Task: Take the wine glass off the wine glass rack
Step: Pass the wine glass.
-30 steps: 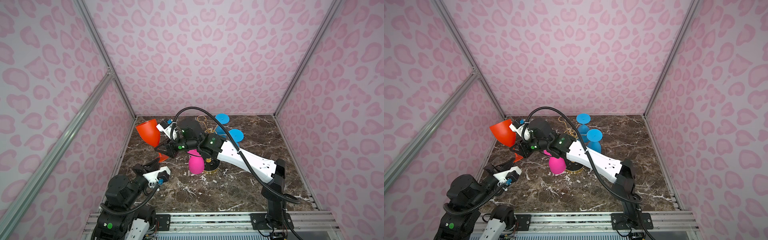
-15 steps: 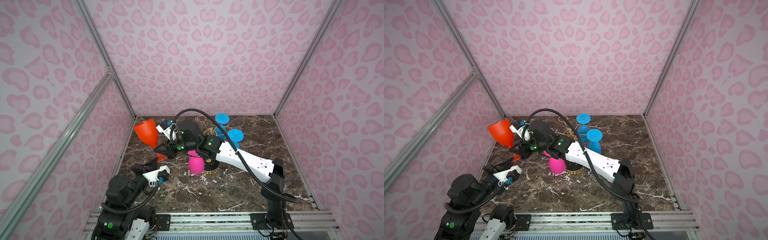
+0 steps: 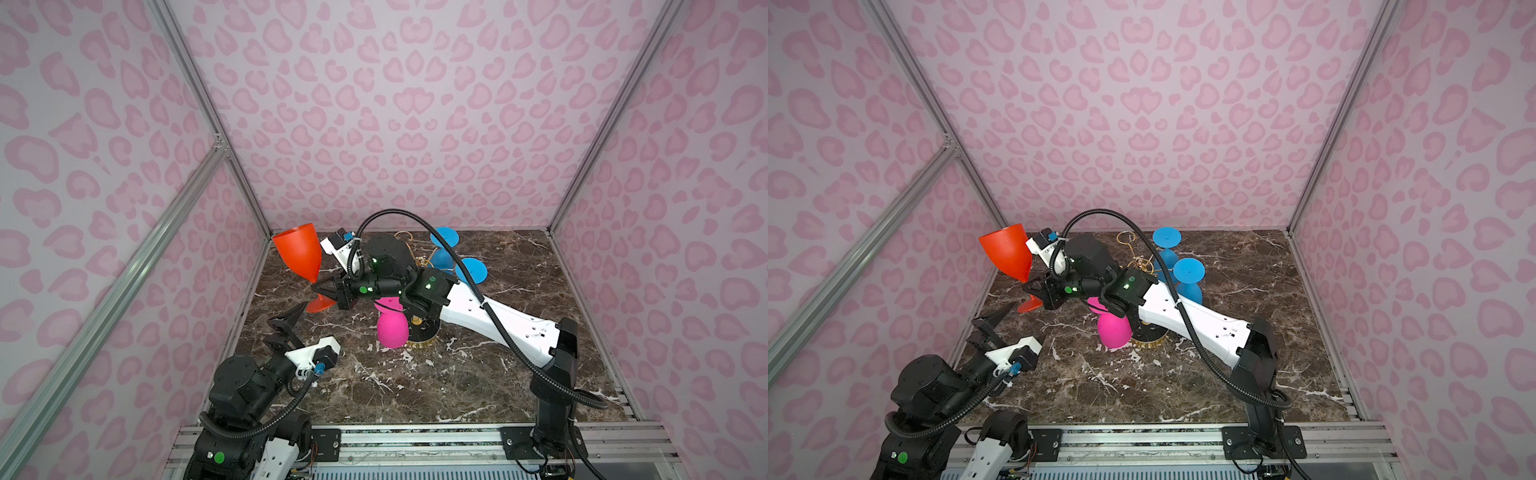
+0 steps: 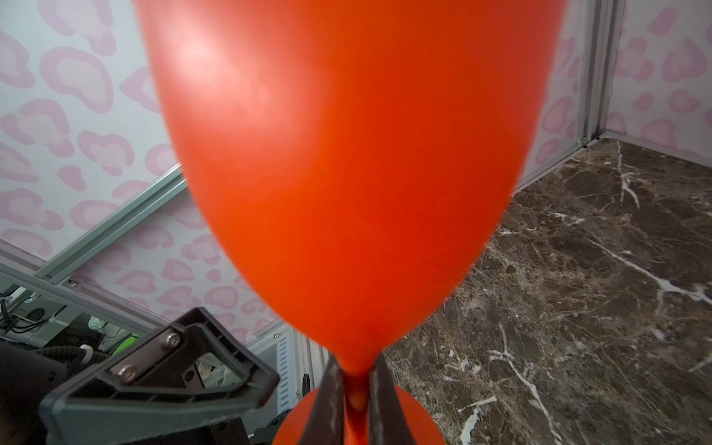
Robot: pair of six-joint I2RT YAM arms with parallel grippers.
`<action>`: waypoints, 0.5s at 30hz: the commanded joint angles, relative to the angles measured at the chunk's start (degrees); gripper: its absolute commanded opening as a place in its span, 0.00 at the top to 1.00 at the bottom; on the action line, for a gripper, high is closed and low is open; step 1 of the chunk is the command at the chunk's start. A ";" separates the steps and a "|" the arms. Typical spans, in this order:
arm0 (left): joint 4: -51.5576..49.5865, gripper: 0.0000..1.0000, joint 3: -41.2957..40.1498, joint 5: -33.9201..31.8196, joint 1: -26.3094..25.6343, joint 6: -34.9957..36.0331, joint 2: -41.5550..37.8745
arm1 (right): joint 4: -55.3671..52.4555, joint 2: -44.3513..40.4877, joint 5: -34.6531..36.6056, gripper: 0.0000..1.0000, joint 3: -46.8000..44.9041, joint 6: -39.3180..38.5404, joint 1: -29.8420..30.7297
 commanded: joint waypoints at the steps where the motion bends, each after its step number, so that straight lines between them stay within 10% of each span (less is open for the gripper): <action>1: 0.66 0.02 1.00 0.17 0.04 -3.52 -0.54 | 1.30 -1.40 1.84 1.00 -0.68 -2.18 -0.63; 15: 4.09 0.02 9.67 16.60 0.07 -39.02 3.15 | 2.49 -24.60 14.60 1.00 -22.58 -15.48 -4.96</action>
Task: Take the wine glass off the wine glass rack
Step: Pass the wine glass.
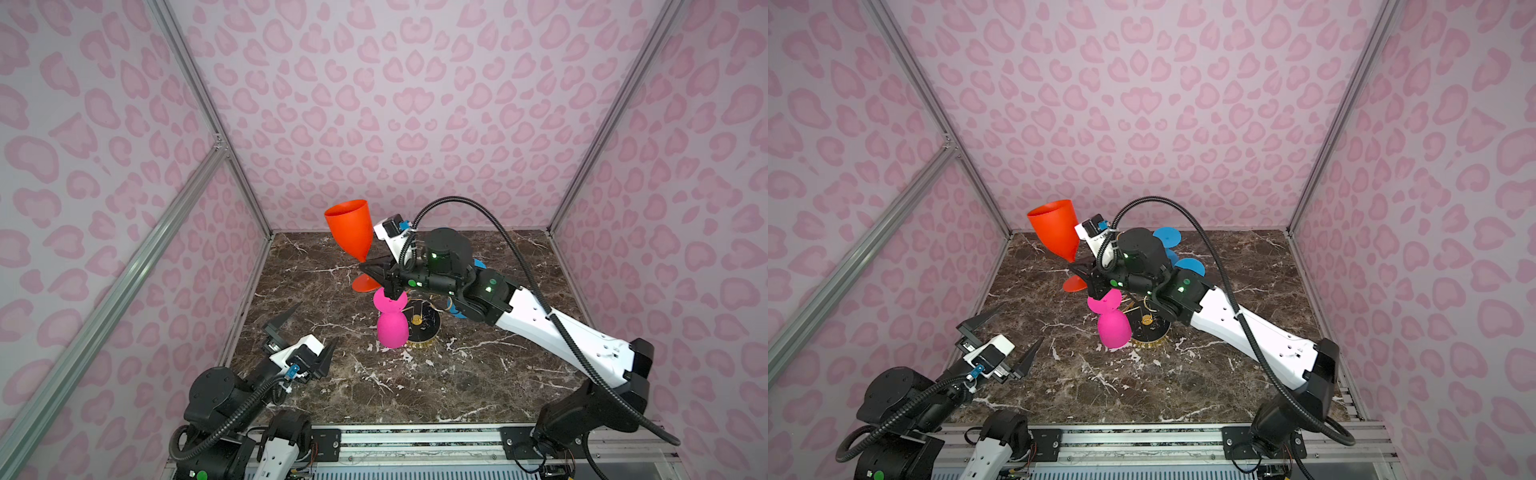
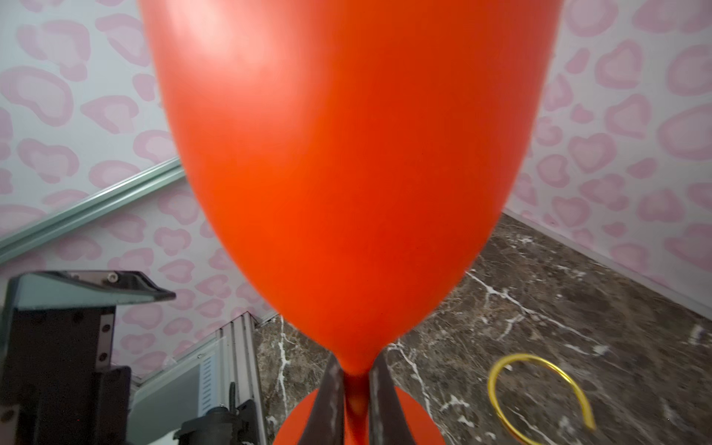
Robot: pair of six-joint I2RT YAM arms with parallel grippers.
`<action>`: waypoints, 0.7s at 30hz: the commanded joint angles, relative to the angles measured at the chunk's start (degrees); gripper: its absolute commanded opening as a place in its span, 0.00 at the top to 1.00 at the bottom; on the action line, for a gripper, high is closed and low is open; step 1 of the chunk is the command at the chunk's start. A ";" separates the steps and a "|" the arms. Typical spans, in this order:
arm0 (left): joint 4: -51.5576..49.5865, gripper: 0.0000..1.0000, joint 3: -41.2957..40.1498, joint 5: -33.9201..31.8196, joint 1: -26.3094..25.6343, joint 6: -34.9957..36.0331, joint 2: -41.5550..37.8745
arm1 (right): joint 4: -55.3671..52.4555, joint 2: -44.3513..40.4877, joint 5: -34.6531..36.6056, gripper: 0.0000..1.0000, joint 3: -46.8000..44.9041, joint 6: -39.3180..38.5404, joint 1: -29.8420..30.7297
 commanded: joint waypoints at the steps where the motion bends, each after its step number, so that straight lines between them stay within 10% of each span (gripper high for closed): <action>1: 5.16 0.02 2.41 8.73 0.02 -18.53 2.58 | 2.10 -5.31 5.33 1.00 -6.14 -6.56 -0.09; 9: 5.02 0.02 8.76 1.56 0.04 -61.13 9.59 | 3.48 -22.33 8.79 1.00 -24.93 -17.81 1.12; 21: 0.10 0.04 15.87 12.09 0.04 -87.31 17.94 | 0.90 -32.76 10.23 1.00 -35.30 -33.06 8.09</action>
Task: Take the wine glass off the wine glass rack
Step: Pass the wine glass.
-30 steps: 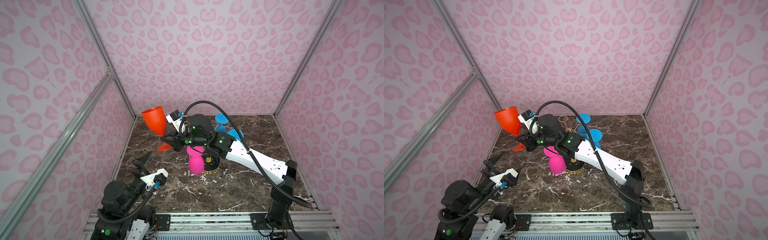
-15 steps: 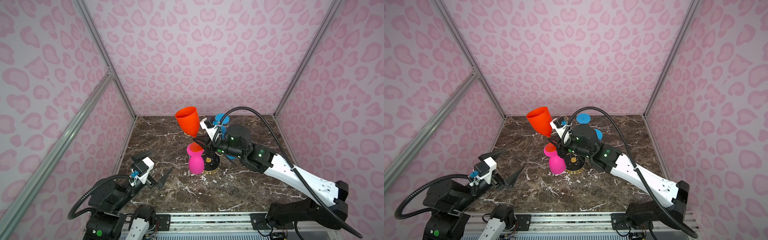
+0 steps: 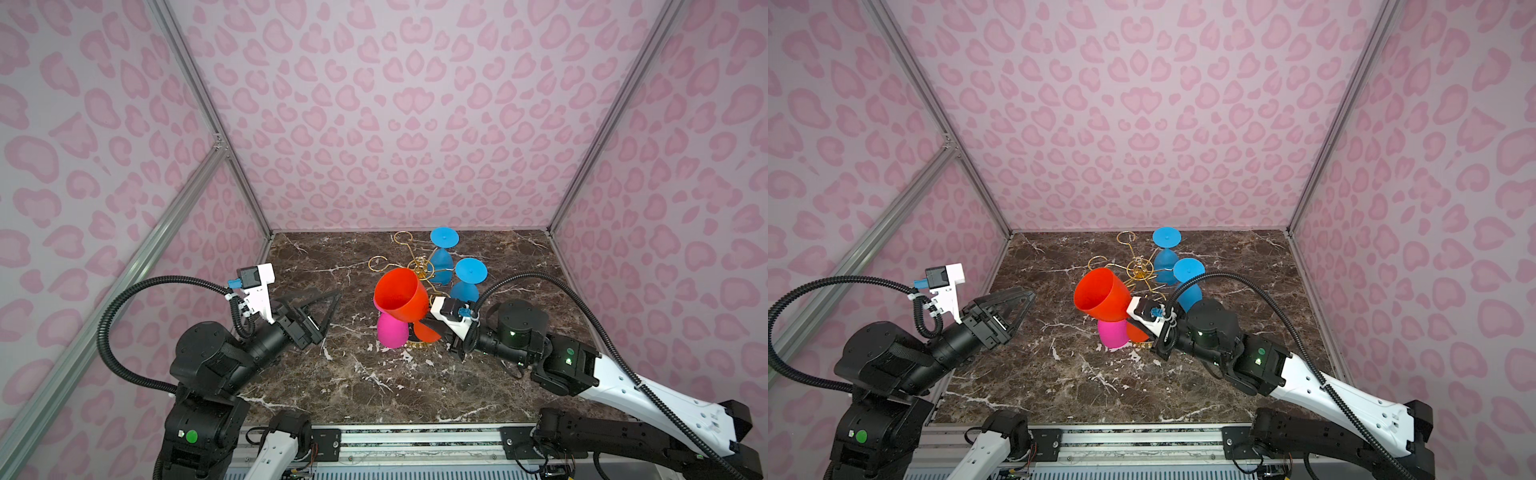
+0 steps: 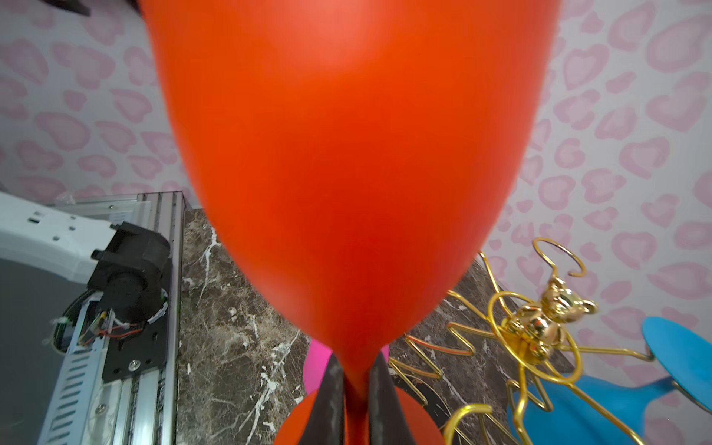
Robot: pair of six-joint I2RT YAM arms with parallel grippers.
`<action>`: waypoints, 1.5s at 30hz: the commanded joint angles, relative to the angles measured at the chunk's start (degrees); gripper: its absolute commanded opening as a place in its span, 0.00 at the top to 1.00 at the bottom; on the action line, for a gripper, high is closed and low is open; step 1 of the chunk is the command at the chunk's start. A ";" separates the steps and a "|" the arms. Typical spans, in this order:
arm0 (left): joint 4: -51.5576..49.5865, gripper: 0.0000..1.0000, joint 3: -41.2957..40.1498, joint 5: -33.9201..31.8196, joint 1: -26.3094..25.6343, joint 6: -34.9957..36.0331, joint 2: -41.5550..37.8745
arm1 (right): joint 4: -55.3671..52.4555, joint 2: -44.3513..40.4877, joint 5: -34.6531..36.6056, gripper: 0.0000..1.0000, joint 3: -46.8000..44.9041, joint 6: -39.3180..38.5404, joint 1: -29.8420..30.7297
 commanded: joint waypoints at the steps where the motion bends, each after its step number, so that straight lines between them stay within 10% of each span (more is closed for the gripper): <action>1: -2.78 0.06 0.80 7.48 0.09 -10.59 1.79 | -1.02 -0.77 1.12 1.00 -0.56 -7.00 1.53; 11: -10.27 0.29 -5.29 20.99 0.02 -13.91 2.47 | -8.24 1.47 2.97 1.00 2.81 -16.64 4.52; 37: -12.15 0.58 -7.54 22.82 0.05 -5.89 -0.67 | -12.68 5.59 4.22 1.00 5.47 -17.66 7.31; 45: -12.12 0.80 -7.83 22.34 0.03 -3.77 -1.33 | -14.80 7.61 5.30 1.00 7.50 -18.58 7.94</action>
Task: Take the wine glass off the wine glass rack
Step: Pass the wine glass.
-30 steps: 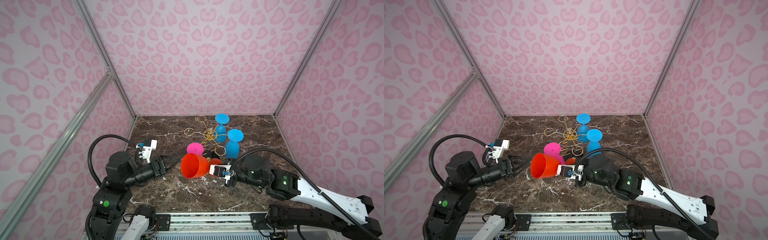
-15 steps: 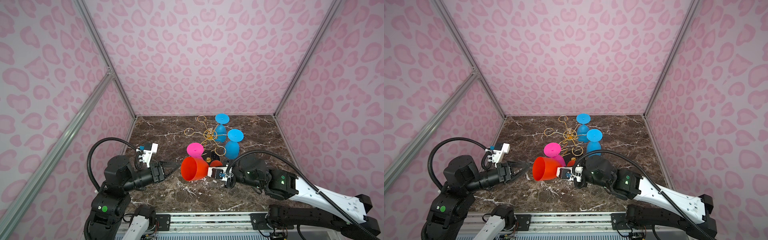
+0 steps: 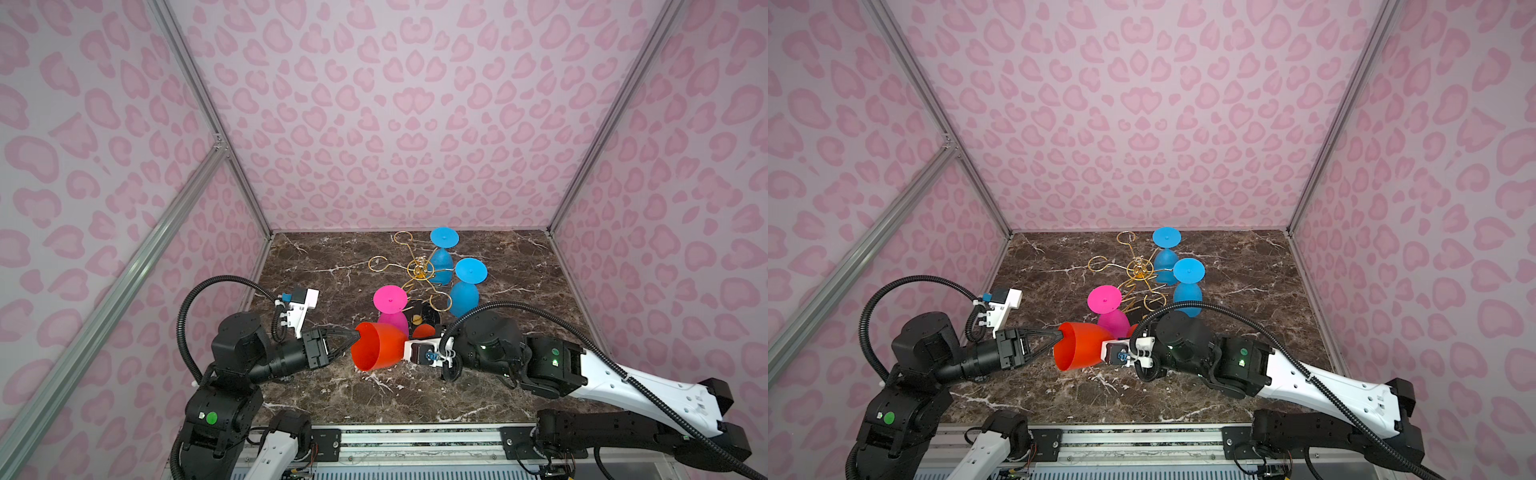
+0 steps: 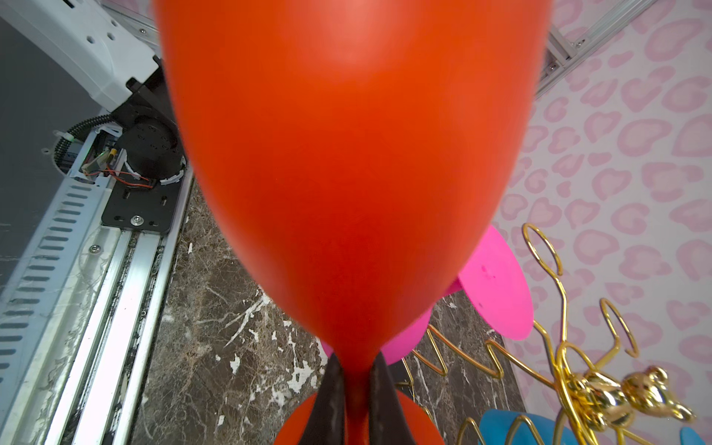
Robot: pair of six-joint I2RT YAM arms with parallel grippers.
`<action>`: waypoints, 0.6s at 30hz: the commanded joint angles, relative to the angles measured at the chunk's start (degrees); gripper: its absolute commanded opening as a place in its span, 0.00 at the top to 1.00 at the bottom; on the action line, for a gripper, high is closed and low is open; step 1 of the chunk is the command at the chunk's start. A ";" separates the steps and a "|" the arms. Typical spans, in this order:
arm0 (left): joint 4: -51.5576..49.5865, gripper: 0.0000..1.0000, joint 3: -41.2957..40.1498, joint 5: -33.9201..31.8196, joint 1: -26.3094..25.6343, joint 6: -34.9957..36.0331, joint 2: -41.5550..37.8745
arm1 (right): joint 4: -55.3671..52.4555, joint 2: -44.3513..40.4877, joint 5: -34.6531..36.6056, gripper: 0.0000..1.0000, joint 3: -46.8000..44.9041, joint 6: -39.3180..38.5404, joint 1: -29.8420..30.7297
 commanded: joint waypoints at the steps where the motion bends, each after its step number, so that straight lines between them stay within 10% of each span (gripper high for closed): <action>1: -0.45 0.84 -0.08 0.29 0.11 2.09 -0.39 | -1.08 0.73 0.79 1.00 0.78 -0.66 0.08; 18: -1.88 0.81 -1.80 0.79 0.03 6.20 -1.27 | -5.24 3.72 -0.17 1.00 5.40 -1.02 0.16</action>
